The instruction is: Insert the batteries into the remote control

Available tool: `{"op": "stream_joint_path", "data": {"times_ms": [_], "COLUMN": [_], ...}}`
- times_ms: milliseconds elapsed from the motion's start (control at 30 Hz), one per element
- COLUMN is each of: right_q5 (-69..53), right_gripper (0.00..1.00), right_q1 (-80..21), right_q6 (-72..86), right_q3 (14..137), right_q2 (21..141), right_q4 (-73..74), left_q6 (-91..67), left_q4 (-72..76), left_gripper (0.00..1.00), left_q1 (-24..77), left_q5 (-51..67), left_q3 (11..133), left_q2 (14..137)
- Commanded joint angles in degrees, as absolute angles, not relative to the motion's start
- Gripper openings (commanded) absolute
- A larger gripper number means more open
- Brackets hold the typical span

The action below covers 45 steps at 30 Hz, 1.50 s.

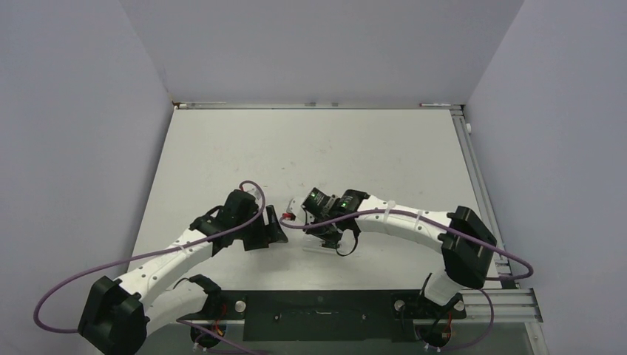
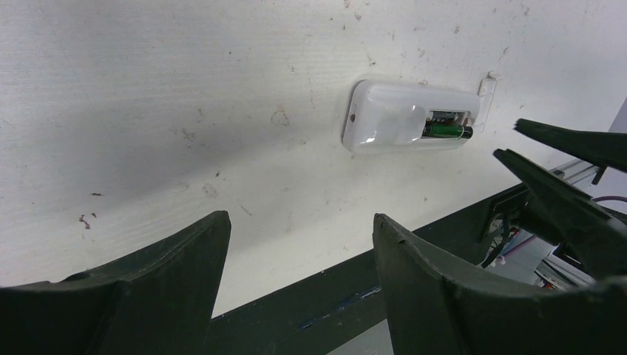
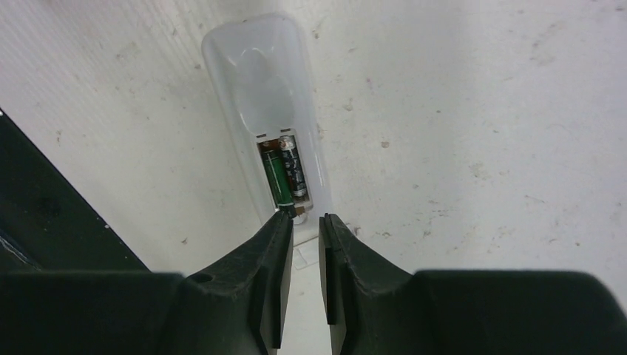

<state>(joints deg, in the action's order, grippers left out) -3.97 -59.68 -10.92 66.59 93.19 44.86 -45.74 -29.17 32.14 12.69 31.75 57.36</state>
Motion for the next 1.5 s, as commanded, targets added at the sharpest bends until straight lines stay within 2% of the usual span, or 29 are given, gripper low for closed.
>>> {"op": "stream_joint_path", "data": {"times_ms": [0,267,600,1000,1467], "right_q5": [2.79,6.78,10.44,6.46,4.59], "right_gripper": [0.21,0.21,0.31,0.23,0.21], "right_q1": [-59.53,-58.07,-56.37,-55.59,-55.68], "right_q6": [-3.12,15.64,32.89,43.46,47.93], "right_q3": [67.02,63.61,50.37,44.50,43.89], "right_q2": [86.43,80.46,71.22,71.18,75.51], "right_q4": [42.93,41.30,31.92,28.97,26.13], "left_q6": [-44.47,-44.92,-46.69,-47.73,-46.45], "left_q4": [-24.93,-19.45,-14.04,-12.82,-12.85], "left_gripper": [0.68,0.68,0.68,0.67,0.59], "left_q1": [31.86,32.07,35.05,40.71,42.73], "left_q5": [14.98,18.29,19.27,15.57,13.91], "left_q3": [32.67,32.99,34.68,39.84,42.03], "left_q2": [59.06,64.82,72.92,80.66,84.80]}}
